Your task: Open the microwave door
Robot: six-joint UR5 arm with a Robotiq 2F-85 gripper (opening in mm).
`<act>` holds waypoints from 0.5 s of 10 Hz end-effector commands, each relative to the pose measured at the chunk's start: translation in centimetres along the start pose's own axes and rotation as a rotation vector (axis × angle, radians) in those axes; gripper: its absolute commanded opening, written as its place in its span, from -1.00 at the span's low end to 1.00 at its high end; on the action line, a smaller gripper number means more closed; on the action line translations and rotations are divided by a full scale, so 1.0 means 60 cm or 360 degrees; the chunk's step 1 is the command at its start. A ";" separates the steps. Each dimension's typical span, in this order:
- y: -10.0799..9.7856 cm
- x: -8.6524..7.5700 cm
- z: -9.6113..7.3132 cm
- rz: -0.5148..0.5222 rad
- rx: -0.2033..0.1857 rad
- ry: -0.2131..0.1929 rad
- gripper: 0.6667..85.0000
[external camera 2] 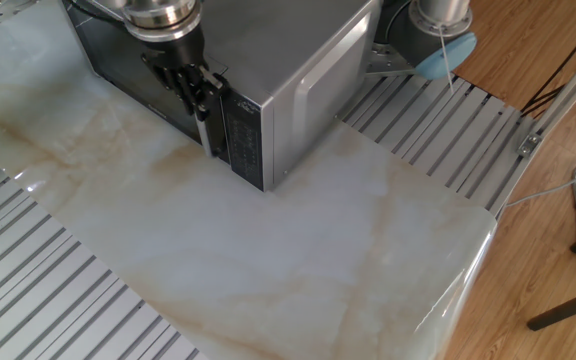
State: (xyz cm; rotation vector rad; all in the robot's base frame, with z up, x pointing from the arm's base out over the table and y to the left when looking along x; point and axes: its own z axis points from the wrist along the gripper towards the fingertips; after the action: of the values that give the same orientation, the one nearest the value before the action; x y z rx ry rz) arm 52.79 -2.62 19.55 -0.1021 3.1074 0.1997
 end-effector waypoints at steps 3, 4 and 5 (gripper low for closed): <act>0.012 -0.017 0.009 0.0006 -0.0026 -0.0029 -0.95; 0.007 -0.018 0.005 -0.0004 -0.0019 -0.0031 -0.95; 0.002 -0.017 -0.001 -0.0014 -0.0021 -0.0026 -0.95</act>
State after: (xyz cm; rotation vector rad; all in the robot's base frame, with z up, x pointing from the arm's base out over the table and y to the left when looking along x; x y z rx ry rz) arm 53.53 -2.40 19.28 -0.1062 3.0966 0.2024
